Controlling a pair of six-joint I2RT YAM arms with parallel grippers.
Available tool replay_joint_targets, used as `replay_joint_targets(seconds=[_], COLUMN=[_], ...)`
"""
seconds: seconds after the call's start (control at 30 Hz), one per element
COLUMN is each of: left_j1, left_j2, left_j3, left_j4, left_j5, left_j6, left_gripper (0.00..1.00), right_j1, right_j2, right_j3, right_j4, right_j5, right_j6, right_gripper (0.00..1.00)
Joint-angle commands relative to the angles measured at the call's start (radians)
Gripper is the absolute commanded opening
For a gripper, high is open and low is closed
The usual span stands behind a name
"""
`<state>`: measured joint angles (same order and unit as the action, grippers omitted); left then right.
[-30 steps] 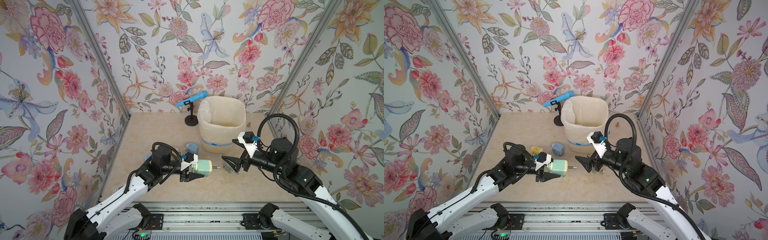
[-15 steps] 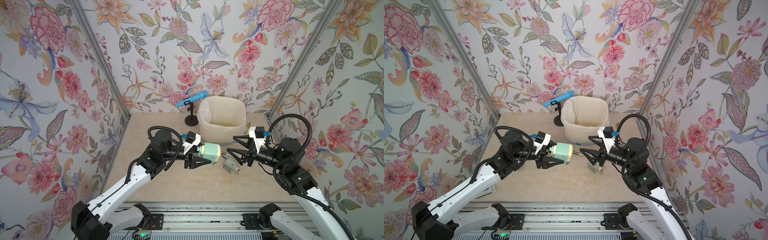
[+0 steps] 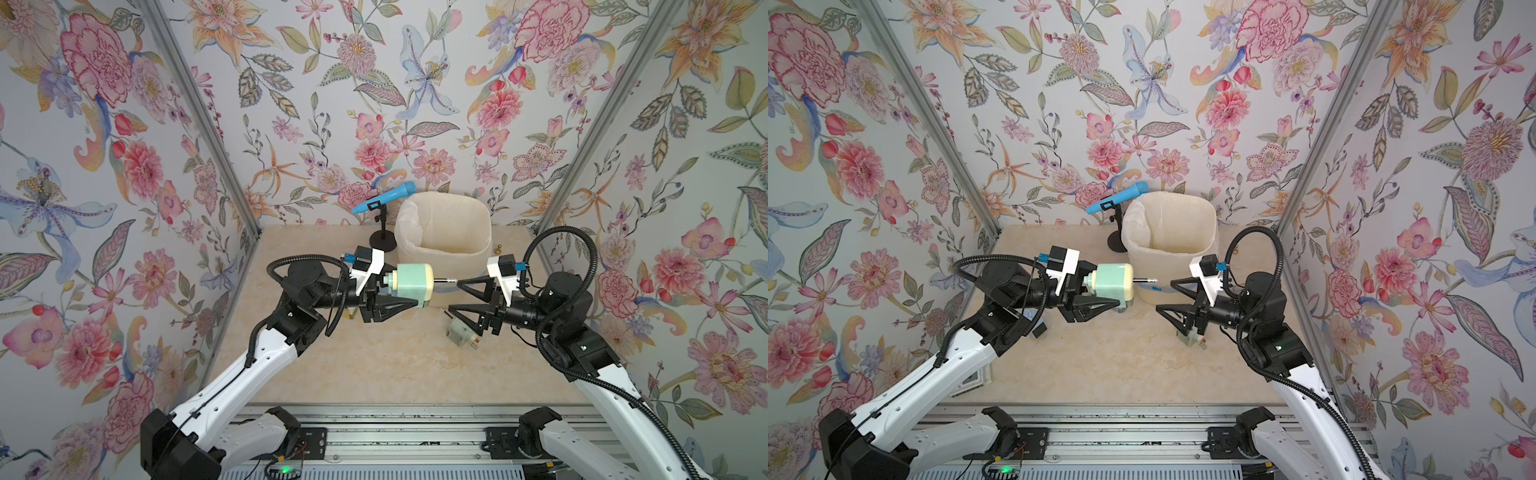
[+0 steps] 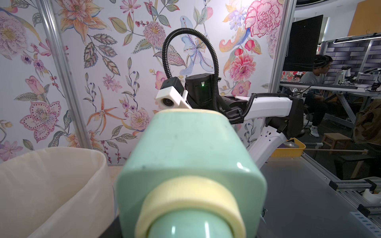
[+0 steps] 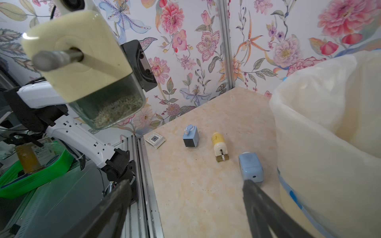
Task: Take out the pencil sharpener tray and clean the shavings
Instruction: Open the container of the pencil sharpener.
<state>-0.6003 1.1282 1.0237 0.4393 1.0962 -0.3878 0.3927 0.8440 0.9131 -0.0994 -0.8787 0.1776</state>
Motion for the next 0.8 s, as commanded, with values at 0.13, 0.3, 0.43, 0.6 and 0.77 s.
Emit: replay_joint_targets(seconds=[0.13,0.3,0.43,0.6,0.77], left_j1=[0.008,0.008,0.008,0.007,0.008], left_j2=[-0.001,0.002,-0.002,0.005,0.009], left_j3=[0.010,-0.012,-0.025,-0.036,-0.041], left_j4=[0.177,0.208,0.220,0.233,0.249], left_j5=[0.019,0.013,0.008,0.008,0.008], left_j6=[-0.113,-0.150,-0.157,-0.160,-0.163], left_gripper=[0.25,0.25,0.25,0.25,0.25], right_j1=[0.102,0.150,0.168,0.178,0.207], right_j2=[0.042,0.068,0.076,0.112,0.148], right_j3=[0.046,0.079,0.107,0.148,0.169], right_j4=[0.177,0.196,0.216,0.230,0.244], right_j5=[-0.094,-0.040,-0.008,-0.022,-0.023], right_j6=[-0.017,-0.070,-0.094,-0.089,-0.088], right_gripper=[0.93,0.93,0.90,0.87,0.87])
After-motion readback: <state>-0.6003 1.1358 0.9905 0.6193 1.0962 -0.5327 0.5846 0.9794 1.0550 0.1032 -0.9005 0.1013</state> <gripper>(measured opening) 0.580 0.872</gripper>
